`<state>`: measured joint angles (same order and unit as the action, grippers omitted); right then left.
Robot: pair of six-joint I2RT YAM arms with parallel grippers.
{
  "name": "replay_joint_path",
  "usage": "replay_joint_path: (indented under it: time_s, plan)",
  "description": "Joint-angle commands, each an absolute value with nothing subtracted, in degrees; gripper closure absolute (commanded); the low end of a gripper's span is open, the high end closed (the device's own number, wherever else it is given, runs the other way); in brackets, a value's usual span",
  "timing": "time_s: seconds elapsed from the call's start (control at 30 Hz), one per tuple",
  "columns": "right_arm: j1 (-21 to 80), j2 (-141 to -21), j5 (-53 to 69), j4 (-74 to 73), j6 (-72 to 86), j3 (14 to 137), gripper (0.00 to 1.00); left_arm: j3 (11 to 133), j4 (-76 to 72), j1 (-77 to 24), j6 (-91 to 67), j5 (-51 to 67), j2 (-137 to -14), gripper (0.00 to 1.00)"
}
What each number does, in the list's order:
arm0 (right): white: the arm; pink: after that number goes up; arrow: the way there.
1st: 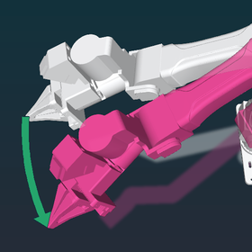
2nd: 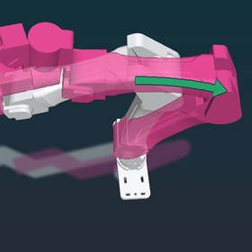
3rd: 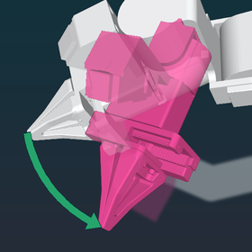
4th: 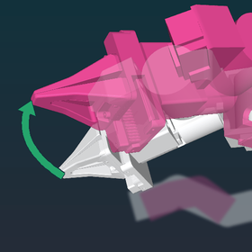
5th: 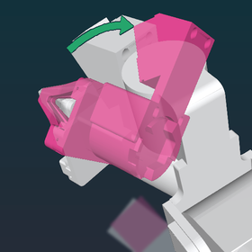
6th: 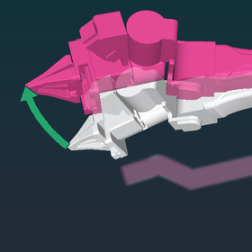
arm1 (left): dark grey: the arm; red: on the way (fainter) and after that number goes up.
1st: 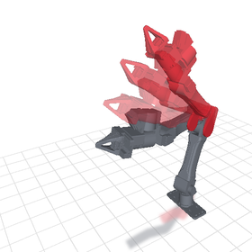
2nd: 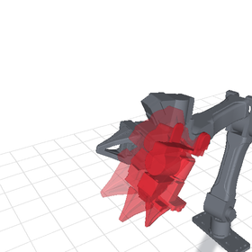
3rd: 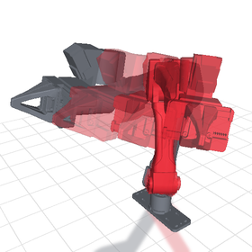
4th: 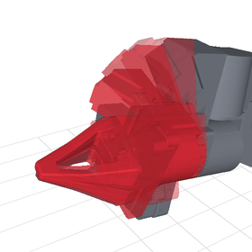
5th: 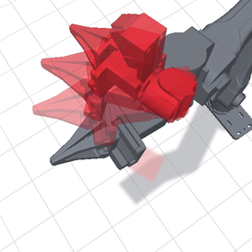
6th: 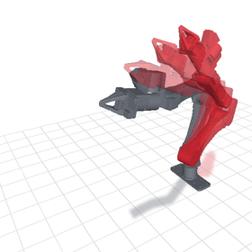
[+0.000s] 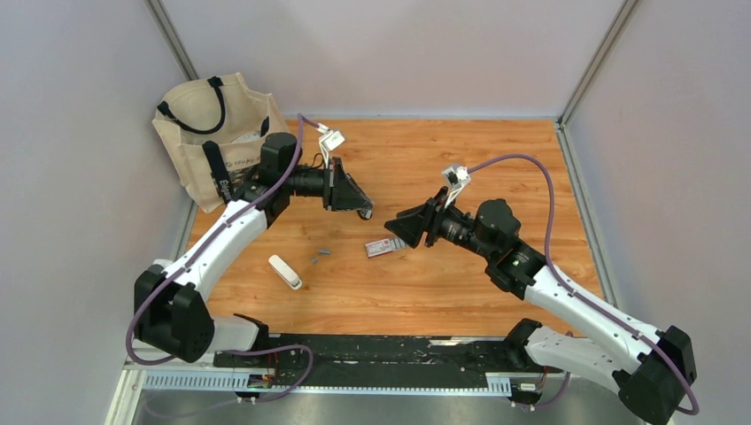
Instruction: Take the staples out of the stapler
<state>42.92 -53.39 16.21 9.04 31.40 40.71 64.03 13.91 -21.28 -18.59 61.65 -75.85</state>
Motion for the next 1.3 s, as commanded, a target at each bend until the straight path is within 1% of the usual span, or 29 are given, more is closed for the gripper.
replay_joint_path:
  time_s: [0.0, 0.07, 0.1, 0.3, 0.57, 0.77, 1.27]
  plan:
    - [42.80, -54.23, 21.18, 15.28, 33.04, 43.15, 0.42, 58.29, -20.35, -20.22, -49.41, 69.87, -74.00, 0.96]
    - [42.72, -54.40, 22.06, 15.91, 33.40, 43.42, 0.43, 56.09, -29.74, -19.78, -54.56, 69.79, -74.53, 0.96]
    - [42.89, -54.49, 22.32, 16.34, 33.57, 43.59, 0.43, 55.64, -31.71, -19.78, -57.89, 69.79, -74.71, 0.96]
    - [42.80, -57.03, 23.20, 19.77, 34.54, 44.29, 0.46, 54.23, -35.15, -19.78, -60.38, 69.96, -75.15, 0.96]
    - [42.80, -61.96, 25.31, 24.16, 37.00, 48.51, 0.48, 52.12, -34.46, -19.78, -59.42, 70.31, -73.13, 0.96]
    - [42.80, -64.33, 25.93, 23.65, 37.09, 50.80, 0.50, 52.38, -33.22, -19.78, -58.71, 70.05, -72.69, 0.96]
    - [42.89, -65.48, 25.22, 24.26, 37.35, 47.28, 0.52, 51.94, -32.87, -19.78, -58.18, 69.87, -71.54, 0.96]
